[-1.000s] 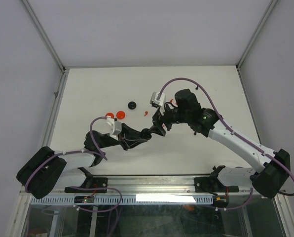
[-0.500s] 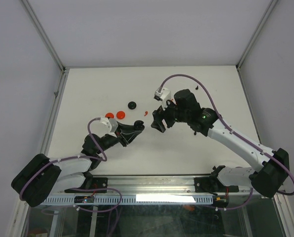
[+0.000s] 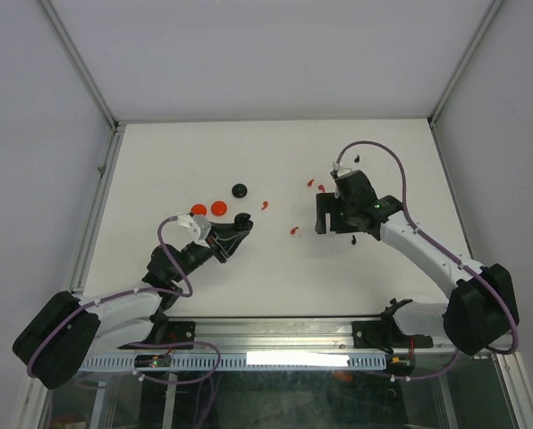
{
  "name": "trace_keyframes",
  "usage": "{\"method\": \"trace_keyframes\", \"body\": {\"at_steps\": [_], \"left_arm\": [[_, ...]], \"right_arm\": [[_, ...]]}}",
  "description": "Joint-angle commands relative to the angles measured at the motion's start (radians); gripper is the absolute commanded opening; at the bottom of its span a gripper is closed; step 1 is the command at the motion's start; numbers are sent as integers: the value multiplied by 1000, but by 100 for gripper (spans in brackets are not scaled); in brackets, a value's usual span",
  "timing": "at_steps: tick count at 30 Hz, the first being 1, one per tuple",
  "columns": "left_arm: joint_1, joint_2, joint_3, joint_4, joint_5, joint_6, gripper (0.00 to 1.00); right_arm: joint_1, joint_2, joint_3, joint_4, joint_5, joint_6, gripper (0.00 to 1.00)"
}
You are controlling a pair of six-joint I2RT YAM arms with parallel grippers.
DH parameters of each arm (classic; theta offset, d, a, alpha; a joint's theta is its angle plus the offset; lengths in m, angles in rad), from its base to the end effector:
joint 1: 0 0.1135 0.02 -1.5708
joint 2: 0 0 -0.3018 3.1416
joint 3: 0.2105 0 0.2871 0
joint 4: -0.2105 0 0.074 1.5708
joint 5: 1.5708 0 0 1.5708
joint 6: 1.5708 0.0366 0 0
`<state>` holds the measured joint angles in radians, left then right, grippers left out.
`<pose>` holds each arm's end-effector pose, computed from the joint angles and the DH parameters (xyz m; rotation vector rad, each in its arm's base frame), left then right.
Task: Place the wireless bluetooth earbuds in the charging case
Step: Pick up the earbud from the center of the board.
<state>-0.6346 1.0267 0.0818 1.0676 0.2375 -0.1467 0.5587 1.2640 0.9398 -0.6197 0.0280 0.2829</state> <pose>0.1444 -0.1170 0.1927 0.5548 1.3969 -0.8058 0.2371 0.1470 0.2791 -0.3379 2.5190 0.3040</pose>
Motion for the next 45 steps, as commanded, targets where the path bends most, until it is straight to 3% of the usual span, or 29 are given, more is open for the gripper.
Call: {"method": "trace_keyframes", "body": {"at_steps": [1,5,9,29,45], "left_arm": [[1,-36,-9,-5,-15,36,0],[2,-45,-6,-27,-15,40,0],[2,-33,3,-35,-8,40,0],[1,17,30,-49,21,41,0],[1,21,38,-66,27,42,0]], "right_arm": [[-126,-11,-46,-4,52,120,80],[-248,22,-116,44,-28,148,80],[-294,47,-164,102,-45,160,80],[-288,199,-126,277,-242,137,80],[-267,359,50,331,-323,99,79]]}}
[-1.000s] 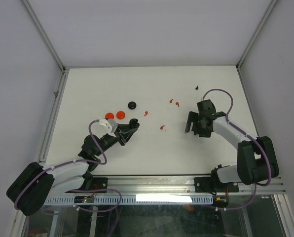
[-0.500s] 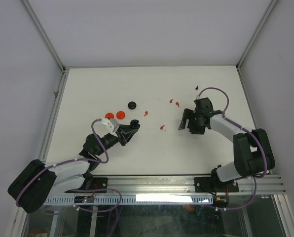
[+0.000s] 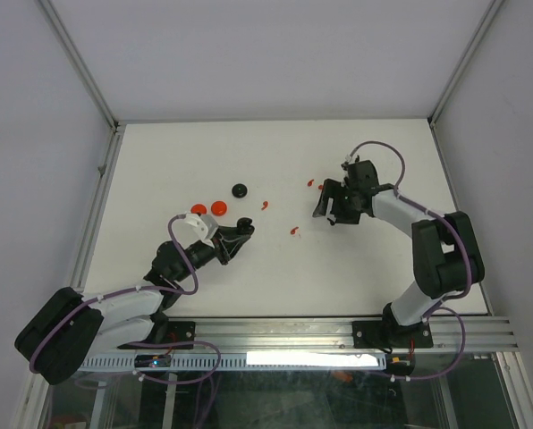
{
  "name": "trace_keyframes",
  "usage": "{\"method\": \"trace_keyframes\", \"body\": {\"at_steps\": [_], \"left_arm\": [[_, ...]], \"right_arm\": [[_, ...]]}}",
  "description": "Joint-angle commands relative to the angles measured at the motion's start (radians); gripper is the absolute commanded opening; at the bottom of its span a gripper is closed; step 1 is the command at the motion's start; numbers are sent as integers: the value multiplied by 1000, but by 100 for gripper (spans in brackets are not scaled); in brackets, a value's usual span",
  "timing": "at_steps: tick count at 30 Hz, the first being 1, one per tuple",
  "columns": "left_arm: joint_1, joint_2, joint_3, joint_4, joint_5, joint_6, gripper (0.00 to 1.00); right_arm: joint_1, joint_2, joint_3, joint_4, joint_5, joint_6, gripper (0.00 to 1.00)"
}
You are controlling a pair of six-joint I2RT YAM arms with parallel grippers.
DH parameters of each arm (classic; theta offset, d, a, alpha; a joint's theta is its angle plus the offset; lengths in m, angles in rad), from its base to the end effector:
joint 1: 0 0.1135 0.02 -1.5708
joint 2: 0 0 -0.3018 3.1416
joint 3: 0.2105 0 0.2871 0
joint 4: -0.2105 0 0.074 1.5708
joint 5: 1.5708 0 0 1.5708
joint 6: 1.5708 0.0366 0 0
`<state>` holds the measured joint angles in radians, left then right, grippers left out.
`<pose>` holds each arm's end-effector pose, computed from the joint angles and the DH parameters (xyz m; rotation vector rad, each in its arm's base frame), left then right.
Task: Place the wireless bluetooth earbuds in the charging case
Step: Pick up the earbud from the center of the board.
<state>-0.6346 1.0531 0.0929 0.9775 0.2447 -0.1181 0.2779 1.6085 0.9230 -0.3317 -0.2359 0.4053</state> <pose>0.1480 -0.1199 0.1820 0.6004 1.4914 -0.7790 0.3288 0.1027 0.1906 0.0795 2.6454 0.5471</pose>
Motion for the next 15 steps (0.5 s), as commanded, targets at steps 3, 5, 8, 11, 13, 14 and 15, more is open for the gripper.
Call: {"method": "trace_keyframes", "body": {"at_steps": [3,5,8,11,13,14,15], "left_arm": [[1,-7,27,20,18,15,0],[1,-8,28,19,19,15,0],[1,-3,30,18,25,14,0],[2,5,33,18,29,13,0],[1,8,34,19,32,12,0],[1,8,36,19,34,12,0],[2,9,36,19,35,11,0]], "right_arm": [[21,5,72,27,-30,-35,79],[23,-2,73,3,19,-50,79],[24,-1,69,-24,88,-75,80],[29,2,58,-29,90,-84,79],[37,4,55,-27,91,-87,79],[41,7,55,-25,88,-91,79],[46,10,56,-25,82,-93,79]]}}
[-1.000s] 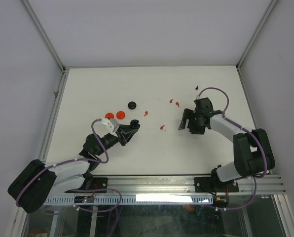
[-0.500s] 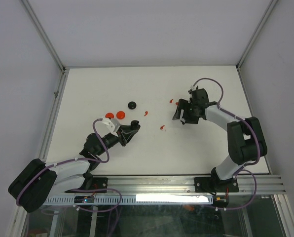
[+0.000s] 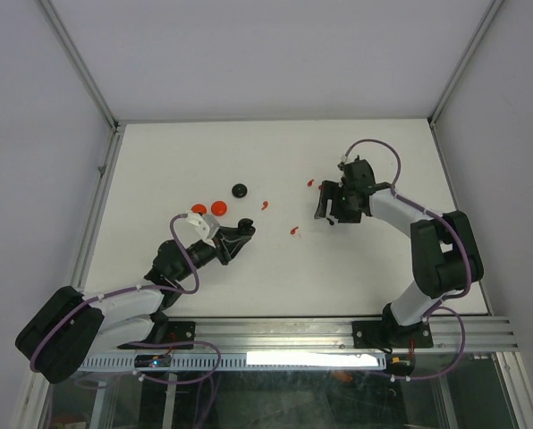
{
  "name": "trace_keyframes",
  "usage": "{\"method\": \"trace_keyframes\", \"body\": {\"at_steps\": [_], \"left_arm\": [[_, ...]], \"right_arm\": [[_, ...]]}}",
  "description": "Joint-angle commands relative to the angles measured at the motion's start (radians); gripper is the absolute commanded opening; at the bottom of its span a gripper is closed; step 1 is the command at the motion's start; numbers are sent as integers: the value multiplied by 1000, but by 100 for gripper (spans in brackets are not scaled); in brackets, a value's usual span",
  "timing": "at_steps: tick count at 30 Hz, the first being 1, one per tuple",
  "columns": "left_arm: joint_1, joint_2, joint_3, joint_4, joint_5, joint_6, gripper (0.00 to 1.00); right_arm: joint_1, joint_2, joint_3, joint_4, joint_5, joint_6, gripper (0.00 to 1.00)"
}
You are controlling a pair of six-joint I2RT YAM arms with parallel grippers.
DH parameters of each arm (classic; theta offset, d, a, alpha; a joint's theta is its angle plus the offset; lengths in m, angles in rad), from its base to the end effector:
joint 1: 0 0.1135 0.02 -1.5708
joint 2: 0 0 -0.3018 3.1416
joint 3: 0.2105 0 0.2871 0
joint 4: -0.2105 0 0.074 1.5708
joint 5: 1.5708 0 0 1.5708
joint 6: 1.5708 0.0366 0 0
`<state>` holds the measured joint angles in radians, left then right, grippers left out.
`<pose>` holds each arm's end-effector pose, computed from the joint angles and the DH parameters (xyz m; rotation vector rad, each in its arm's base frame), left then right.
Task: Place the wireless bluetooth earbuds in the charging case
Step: Pick up the earbud from the center of the board.
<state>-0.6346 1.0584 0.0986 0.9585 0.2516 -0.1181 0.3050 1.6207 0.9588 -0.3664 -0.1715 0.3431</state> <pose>0.1490 -0.1210 0.1808 0.6095 1.5089 -0.7825 0.3322 0.1111 0.1954 -0.0128 2.6461 0.4498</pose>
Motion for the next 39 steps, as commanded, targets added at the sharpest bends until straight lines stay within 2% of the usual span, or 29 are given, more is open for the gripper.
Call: {"method": "trace_keyframes", "body": {"at_steps": [1,9,22,31,39], "left_arm": [[1,5,30,37,28,12,0],[1,6,35,33,35,11,0],[2,6,37,26,43,11,0],[1,18,44,24,55,8,0],[1,28,48,26,70,8,0]], "right_arm": [[24,4,22,9,11,-34,79],[79,37,61,-10,-41,-41,79],[172,88,171,-1,-26,-86,79],[172,34,182,-72,150,-243,78],[143,108,204,-26,69,-276,79]]}}
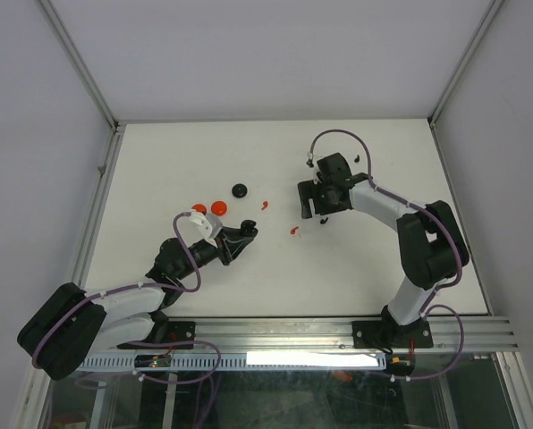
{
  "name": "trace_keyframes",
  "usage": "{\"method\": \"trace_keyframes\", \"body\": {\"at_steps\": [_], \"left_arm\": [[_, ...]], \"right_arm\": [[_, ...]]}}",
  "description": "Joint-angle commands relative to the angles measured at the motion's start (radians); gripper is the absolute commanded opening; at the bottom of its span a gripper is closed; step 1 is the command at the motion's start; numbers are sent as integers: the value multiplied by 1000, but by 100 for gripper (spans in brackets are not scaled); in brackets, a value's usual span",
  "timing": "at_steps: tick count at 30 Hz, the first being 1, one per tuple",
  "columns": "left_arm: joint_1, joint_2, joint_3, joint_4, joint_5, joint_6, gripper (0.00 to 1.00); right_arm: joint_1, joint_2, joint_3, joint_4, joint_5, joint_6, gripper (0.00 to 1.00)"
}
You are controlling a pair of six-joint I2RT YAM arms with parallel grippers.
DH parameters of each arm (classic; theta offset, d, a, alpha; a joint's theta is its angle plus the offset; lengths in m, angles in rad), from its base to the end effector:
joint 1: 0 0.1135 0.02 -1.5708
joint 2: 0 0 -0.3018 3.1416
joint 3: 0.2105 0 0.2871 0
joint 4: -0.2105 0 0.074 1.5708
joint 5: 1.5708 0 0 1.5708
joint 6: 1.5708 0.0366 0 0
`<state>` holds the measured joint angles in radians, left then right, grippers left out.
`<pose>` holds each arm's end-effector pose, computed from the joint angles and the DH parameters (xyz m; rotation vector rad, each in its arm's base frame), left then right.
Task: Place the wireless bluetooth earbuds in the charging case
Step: Pick up the earbud from the center of the board.
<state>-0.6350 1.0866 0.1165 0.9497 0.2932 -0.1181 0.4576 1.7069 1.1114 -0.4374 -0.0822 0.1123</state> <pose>0.1521 -0.1252 0.1807 0.6464 1.5197 -0.8133 0.3428 0.1722 0.2098 -0.4814 2.5870 0.3077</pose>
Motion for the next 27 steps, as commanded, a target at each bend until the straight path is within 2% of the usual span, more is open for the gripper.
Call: {"method": "trace_keyframes", "body": {"at_steps": [1,9,27], "left_arm": [[2,-1,31,34,31,9,0],[2,2,38,24,51,9,0],[2,10,51,7,78,8,0]], "right_arm": [[-13,32,55,49,-27,-47,80],[-28,82,54,19,-15,-45,82],[-6,-24,-6,-92,-31,10,76]]}}
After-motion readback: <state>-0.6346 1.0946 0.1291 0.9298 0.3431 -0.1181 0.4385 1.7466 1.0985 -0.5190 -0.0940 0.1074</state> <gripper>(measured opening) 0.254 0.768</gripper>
